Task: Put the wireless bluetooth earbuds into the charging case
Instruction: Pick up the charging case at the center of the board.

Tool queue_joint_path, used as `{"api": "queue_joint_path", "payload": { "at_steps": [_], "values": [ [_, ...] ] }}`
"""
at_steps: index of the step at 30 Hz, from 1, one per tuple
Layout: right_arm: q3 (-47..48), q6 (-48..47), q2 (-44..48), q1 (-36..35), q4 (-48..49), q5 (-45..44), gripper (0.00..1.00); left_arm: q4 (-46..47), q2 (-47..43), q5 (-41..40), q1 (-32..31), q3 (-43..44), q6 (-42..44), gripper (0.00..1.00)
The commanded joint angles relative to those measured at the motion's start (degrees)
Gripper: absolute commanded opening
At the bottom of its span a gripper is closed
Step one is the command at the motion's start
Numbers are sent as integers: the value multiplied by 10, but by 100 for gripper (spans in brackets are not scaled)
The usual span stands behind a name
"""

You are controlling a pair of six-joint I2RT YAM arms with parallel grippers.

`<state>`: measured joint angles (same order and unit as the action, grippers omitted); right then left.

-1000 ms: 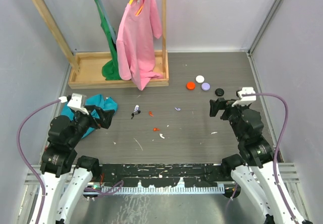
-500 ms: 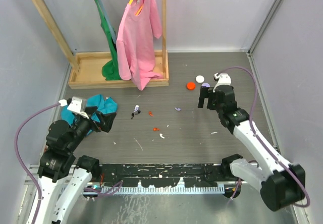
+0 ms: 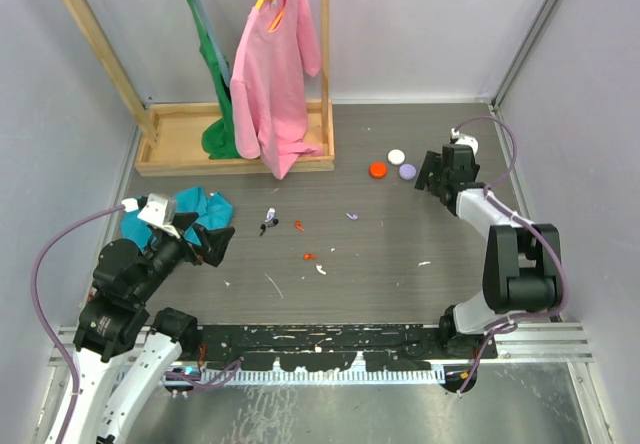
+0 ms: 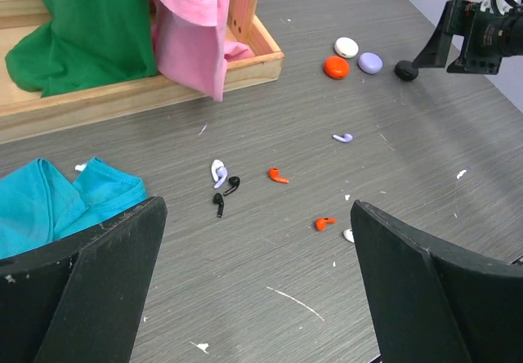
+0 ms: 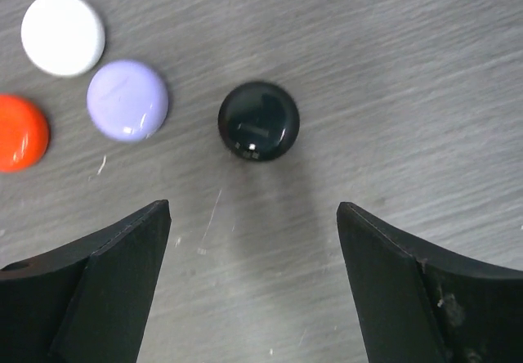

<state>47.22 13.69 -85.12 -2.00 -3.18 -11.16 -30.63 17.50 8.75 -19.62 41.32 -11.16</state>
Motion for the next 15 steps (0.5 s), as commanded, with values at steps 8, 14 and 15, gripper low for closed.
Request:
{"api": "queue_joint_path", "payload": {
  "at_steps": [8,14,15],
  "values": [
    [128,-4,-133,23,12,-2,81,24,9,-14,-4,0,8,98],
    [169,2,-188,23,-26,5,74,23,13,-21,-3,1,8,98],
    [172,3,-194,23,-30,3,73,22,12,-22,-4,1,8,98]
  ]
}}
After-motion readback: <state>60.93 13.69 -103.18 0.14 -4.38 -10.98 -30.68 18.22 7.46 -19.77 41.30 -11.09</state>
